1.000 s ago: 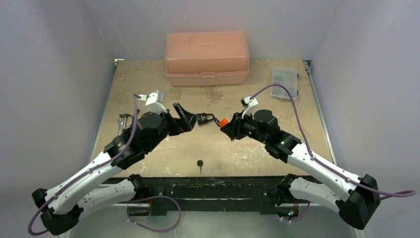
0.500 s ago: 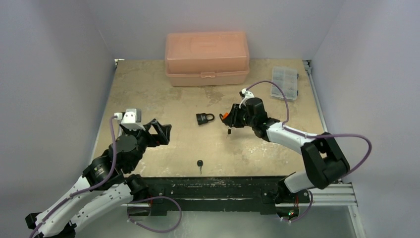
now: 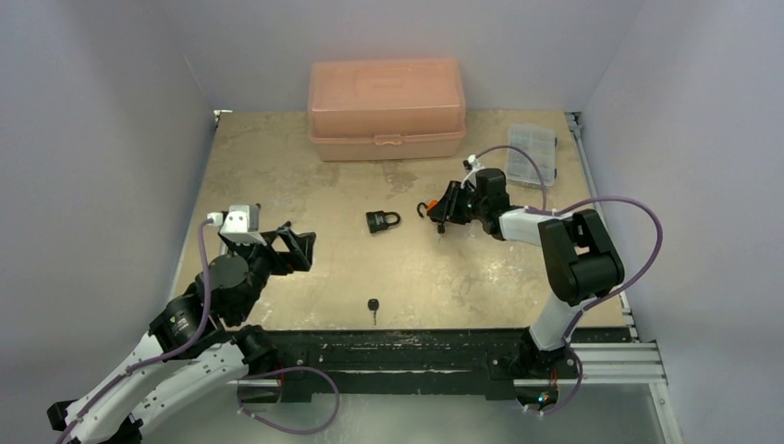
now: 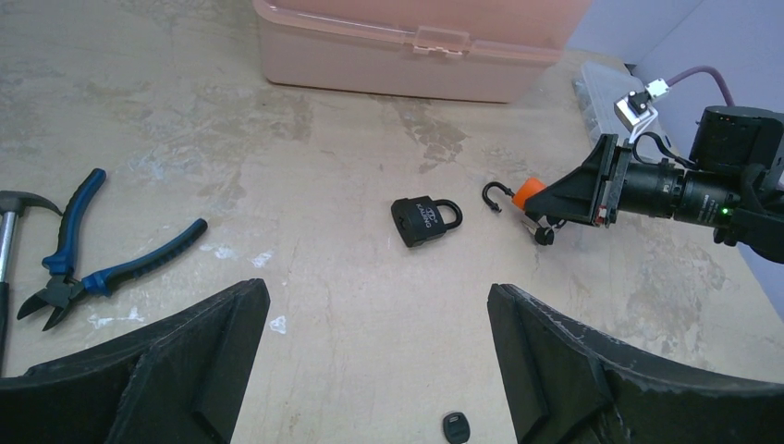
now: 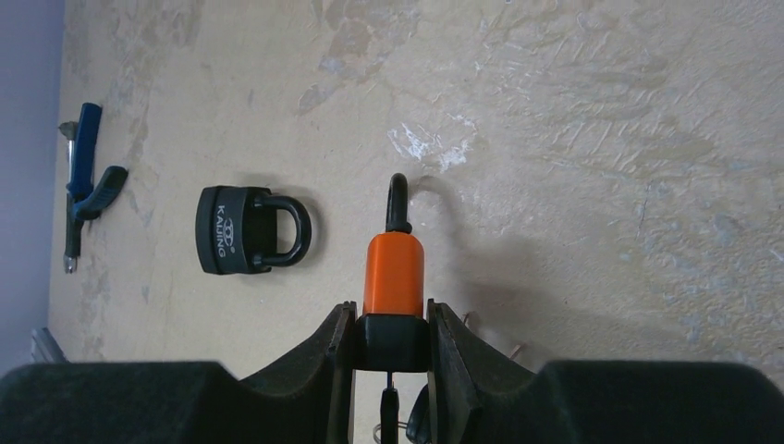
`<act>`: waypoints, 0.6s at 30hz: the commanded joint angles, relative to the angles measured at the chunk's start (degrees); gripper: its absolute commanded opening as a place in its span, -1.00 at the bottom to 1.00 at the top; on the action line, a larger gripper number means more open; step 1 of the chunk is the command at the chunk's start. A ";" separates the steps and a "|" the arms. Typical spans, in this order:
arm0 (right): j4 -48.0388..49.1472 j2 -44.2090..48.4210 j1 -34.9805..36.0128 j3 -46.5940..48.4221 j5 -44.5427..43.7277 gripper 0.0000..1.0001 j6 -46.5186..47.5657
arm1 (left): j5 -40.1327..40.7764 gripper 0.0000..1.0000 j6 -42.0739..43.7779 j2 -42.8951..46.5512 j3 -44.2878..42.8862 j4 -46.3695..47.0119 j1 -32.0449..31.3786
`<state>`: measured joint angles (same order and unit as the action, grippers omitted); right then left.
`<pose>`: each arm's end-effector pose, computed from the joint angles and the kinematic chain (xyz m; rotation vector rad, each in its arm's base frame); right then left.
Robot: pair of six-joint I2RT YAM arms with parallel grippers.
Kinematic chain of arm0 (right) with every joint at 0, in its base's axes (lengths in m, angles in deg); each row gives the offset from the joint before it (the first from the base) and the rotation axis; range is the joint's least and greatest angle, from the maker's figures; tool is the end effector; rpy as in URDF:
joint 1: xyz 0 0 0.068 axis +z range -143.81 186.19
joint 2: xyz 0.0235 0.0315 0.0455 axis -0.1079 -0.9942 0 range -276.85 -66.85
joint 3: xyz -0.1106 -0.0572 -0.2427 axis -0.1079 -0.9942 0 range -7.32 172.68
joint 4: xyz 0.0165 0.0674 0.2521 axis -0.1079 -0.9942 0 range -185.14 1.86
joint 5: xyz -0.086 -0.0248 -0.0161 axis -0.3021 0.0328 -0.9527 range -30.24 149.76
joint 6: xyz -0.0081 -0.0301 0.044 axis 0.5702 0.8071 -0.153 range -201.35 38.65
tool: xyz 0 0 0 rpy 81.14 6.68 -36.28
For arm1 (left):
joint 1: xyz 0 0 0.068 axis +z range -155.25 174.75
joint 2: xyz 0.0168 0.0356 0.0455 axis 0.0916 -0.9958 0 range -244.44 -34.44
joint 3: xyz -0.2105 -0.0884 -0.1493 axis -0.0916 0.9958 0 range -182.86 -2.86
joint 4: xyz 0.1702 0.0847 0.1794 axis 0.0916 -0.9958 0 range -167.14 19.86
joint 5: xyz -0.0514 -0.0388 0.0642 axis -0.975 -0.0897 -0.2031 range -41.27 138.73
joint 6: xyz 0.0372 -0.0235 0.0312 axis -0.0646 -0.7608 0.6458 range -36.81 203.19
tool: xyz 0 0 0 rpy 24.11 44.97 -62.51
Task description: Unlock with the key
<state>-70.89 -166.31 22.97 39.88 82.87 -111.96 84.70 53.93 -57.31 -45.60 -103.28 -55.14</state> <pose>0.3294 0.1138 0.1556 0.0334 2.2715 0.8953 0.0719 -0.0529 0.3322 -0.1270 1.7737 -0.4376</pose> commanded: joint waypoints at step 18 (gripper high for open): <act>-4.06 -2.38 -8.77 12.90 -0.95 0.83 -1.09 | -1.34 0.92 1.61 -0.59 -1.29 1.71 0.23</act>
<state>-71.57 -171.47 15.14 49.59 85.08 -114.19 83.82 54.33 -57.68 -45.60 -103.28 -55.14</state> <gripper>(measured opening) 0.908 0.963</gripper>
